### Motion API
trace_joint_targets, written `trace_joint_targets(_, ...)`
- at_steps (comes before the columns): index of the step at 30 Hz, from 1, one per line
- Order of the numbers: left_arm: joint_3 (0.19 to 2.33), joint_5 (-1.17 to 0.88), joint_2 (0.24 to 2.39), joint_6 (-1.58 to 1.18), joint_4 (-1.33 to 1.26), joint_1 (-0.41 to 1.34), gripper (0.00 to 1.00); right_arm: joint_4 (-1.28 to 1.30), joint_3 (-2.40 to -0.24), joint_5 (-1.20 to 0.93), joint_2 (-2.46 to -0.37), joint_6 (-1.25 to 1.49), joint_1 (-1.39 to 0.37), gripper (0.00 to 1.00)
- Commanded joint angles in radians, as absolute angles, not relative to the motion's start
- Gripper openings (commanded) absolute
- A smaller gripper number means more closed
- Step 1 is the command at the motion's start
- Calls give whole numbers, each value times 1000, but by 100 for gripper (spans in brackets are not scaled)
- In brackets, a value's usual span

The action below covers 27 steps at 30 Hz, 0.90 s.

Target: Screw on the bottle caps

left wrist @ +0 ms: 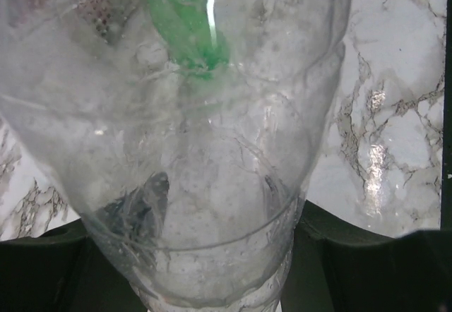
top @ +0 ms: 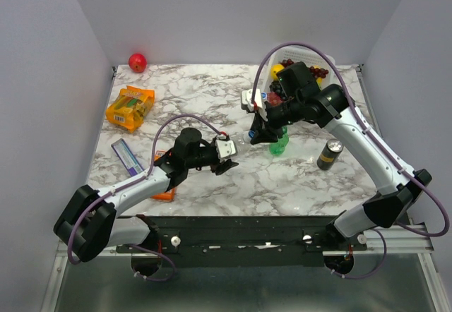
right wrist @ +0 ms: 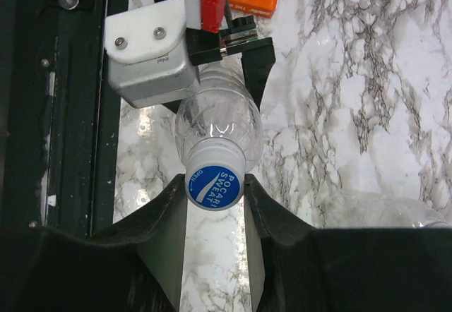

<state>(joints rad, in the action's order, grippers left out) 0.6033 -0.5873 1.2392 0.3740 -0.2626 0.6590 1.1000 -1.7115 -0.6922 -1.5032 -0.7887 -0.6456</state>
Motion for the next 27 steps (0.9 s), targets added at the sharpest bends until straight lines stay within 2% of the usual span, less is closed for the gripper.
trace_joint_targets(1,583,-431,1201,371,-377,696,0,1052,-1762,-730,-1543,-628,-655,19)
trace_joint_targets(9,584,-217,1207,307,-405,715,0,1000,-1770,-712,-1557,-508,-653,18)
trace_joint_targets(17,578,-250,1206,259,-402,716,0,994,-1775,-709,-1559,-518,-653,18)
trace_joint_targets(23,566,-25,1207,264,-451,747,0,973,-1772,-696,-1562,-459,-655,18)
trace_joint_targets(27,578,-26,1226,255,-440,749,0,973,-1770,-693,-1562,-472,-653,18)
